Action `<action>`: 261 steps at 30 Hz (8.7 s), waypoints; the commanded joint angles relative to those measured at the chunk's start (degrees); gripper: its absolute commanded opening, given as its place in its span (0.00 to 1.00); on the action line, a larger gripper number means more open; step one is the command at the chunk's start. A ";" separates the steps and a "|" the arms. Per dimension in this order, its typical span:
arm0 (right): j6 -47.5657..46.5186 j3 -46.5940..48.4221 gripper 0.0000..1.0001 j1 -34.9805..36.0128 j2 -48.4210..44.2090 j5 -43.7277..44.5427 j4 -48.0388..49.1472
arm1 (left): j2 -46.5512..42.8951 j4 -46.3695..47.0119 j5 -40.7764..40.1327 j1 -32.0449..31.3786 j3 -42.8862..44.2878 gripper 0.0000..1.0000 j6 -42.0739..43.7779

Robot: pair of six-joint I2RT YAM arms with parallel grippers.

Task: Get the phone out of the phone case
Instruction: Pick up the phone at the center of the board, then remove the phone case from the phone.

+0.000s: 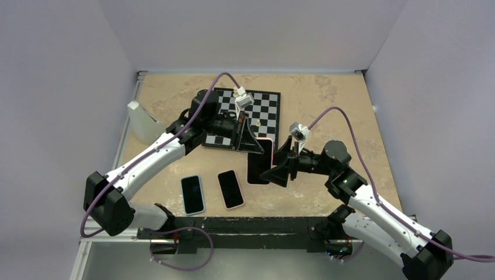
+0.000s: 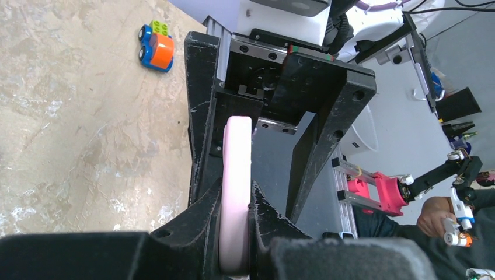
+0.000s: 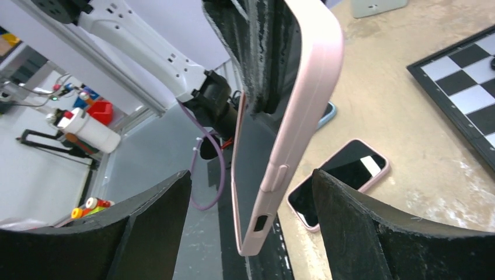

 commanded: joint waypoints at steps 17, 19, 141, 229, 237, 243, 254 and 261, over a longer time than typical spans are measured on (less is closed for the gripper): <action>17.05 -5.91 0.00 -0.26 7.26 1.67 24.86 | -3.50 16.87 -14.92 -0.78 -6.68 0.29 -20.68; 17.09 -5.48 0.00 -0.53 6.75 1.89 24.29 | -3.32 19.78 -14.83 -1.37 -8.38 0.41 -22.60; -28.32 30.10 0.00 3.07 14.89 -1.58 -0.77 | 0.00 51.12 1.05 2.13 -7.41 0.00 -69.18; 12.23 22.85 0.41 5.32 5.61 19.32 -20.76 | -9.22 41.85 -25.84 2.89 -13.57 0.00 -38.24; 13.46 22.21 0.40 5.27 6.78 18.15 -18.41 | -9.38 42.00 -25.17 2.81 -13.63 0.00 -38.41; 13.25 22.88 0.39 5.32 6.28 18.12 -19.58 | -10.30 39.09 -25.97 2.81 -13.16 0.00 -35.82; 13.33 22.29 0.40 5.30 4.87 18.86 -20.20 | -10.27 38.15 -26.43 2.82 -12.95 0.00 -35.57; 12.94 22.04 0.40 5.29 5.71 19.75 -20.48 | -10.41 38.67 -26.09 2.81 -12.95 0.00 -36.00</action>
